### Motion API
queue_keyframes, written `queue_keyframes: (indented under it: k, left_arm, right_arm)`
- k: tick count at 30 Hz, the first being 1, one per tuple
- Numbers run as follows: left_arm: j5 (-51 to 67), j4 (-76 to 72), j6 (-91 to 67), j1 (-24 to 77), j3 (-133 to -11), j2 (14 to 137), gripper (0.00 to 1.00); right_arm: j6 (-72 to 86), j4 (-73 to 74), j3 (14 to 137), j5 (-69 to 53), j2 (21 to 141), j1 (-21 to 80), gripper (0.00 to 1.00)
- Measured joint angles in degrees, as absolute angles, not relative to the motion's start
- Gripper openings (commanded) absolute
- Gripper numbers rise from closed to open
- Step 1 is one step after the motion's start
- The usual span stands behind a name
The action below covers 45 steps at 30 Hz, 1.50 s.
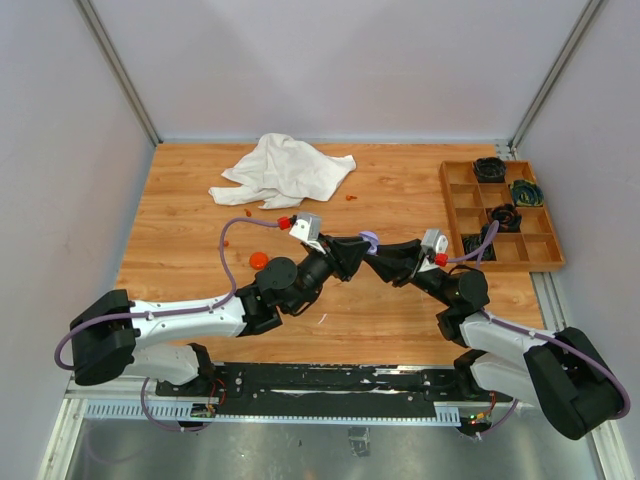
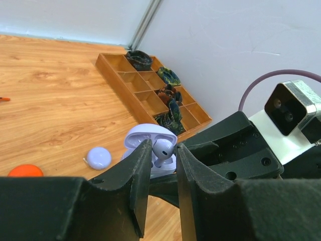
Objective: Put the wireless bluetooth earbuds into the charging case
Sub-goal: Place the earbud in the charging case.
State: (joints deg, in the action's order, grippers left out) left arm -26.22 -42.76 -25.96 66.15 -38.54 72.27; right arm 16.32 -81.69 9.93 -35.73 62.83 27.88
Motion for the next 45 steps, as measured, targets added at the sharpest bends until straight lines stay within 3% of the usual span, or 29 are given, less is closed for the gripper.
queue_keyframes:
  k: [36, 45]
  left_arm:
    - [-19.46, -32.71, -28.38, 65.76, -38.52, 65.45, 0.49]
    - [-11.27, -27.03, -29.19, 60.64, -39.16, 65.30, 0.51]
  right_arm:
    - [16.32, -81.65, 9.93, -35.77, 62.89, 27.88, 0.04]
    - [16.32, -81.65, 9.93, -35.79, 62.92, 27.88, 0.04]
